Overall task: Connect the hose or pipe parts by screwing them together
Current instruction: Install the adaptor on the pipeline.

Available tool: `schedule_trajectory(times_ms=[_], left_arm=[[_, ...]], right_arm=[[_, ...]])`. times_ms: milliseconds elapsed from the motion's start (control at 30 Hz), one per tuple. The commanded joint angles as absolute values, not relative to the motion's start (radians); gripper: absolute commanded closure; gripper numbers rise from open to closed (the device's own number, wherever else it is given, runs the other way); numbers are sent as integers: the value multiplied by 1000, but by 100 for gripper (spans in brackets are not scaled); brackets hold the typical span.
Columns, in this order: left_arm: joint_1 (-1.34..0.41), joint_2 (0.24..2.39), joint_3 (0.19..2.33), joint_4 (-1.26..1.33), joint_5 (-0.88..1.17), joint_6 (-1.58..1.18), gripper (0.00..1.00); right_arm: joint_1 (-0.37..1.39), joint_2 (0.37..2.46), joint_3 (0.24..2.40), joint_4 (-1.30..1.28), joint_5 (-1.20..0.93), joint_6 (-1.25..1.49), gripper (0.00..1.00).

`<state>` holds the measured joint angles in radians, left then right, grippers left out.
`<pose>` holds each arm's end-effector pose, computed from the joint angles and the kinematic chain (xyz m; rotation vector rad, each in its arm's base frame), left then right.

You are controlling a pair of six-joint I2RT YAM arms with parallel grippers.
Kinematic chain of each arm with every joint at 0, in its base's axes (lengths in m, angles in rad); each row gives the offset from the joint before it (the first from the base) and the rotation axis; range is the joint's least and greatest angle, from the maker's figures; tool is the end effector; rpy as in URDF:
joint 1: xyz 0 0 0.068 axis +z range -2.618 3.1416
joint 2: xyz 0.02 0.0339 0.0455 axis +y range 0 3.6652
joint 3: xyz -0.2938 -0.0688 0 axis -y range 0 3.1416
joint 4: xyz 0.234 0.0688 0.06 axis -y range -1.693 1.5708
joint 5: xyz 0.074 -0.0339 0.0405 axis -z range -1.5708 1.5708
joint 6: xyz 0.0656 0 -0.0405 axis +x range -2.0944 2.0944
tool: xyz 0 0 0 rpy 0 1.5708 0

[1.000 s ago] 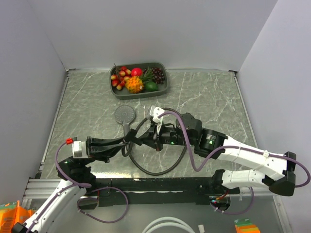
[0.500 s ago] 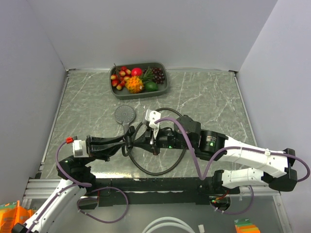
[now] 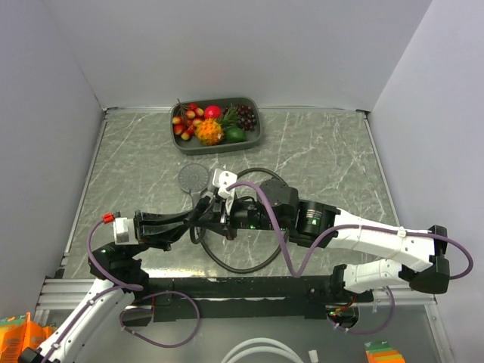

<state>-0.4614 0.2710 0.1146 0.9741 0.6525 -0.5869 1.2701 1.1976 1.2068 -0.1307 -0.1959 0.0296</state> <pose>0.0393 -0.0640 0.3070 0.6131 0.8149 -1.2076 0.0718 0.2747 0.4325 -1.1849 1.3868 1.1156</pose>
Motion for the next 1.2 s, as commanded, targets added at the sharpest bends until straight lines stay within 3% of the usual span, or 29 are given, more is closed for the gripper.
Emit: schedule_trajectory(times_ms=[0, 367, 633, 867, 1033, 1167], left_arm=[[-457, 270, 160, 1026, 634, -580, 99], [-454, 267, 158, 1028, 632, -584, 99], [-451, 268, 158, 1031, 643, -591, 99], [-449, 271, 153, 1046, 669, -615, 98], [-449, 278, 153, 1065, 696, -640, 99], [-448, 264, 153, 1071, 693, -643, 99]], right_arm=[[1282, 1201, 1267, -25, -178, 35, 100], [1321, 1293, 1385, -92, -31, 15, 100], [1382, 1495, 1716, -360, 331, -58, 100], [1367, 1618, 2051, -563, 419, -175, 100], [1287, 1521, 1936, -537, 287, -147, 98], [1192, 1408, 1690, -468, 172, -103, 100]])
